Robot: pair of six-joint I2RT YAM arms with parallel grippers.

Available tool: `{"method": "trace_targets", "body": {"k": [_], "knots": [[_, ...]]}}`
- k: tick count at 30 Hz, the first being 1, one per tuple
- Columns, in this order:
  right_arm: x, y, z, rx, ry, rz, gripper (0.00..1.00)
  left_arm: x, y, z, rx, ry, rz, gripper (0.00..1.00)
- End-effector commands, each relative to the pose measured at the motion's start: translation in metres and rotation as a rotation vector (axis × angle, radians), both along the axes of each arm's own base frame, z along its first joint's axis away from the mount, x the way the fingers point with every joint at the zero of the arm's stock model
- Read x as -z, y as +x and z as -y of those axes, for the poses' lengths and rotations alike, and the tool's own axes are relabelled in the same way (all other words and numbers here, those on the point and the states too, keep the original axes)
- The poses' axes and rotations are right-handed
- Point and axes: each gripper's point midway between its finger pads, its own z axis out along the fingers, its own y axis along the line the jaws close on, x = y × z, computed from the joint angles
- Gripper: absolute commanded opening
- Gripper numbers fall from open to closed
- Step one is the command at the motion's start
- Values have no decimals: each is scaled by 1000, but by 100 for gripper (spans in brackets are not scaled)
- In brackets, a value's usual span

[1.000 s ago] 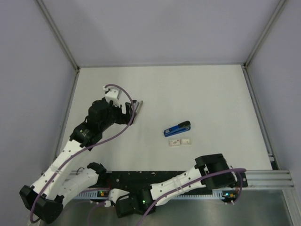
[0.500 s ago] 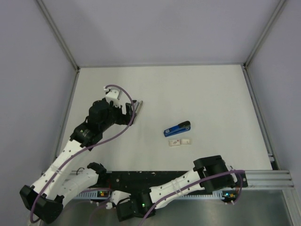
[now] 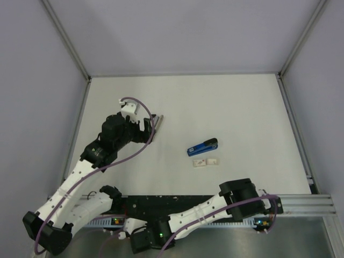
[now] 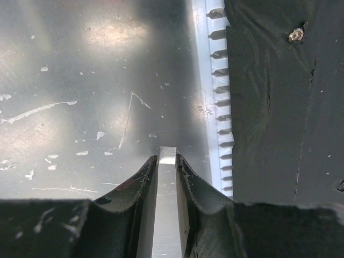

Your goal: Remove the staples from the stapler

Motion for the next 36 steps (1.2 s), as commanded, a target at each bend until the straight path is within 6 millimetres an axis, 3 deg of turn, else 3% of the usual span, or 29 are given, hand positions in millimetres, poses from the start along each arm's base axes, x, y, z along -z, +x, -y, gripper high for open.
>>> {"method": "trace_targets", "body": {"k": [1,17,27,36], "knots": [[-9,-4,-11,-12,36,12,18,-3,0,0,10,-8,21,91],[-14,4,-9,14,51,44,9,0,-3,1,19,-6,13,91],[-23,26,-8,53,70,83,6,2,-4,1,20,-8,8,91],[-34,57,1,113,86,110,6,0,-7,1,24,-13,12,91]]}}
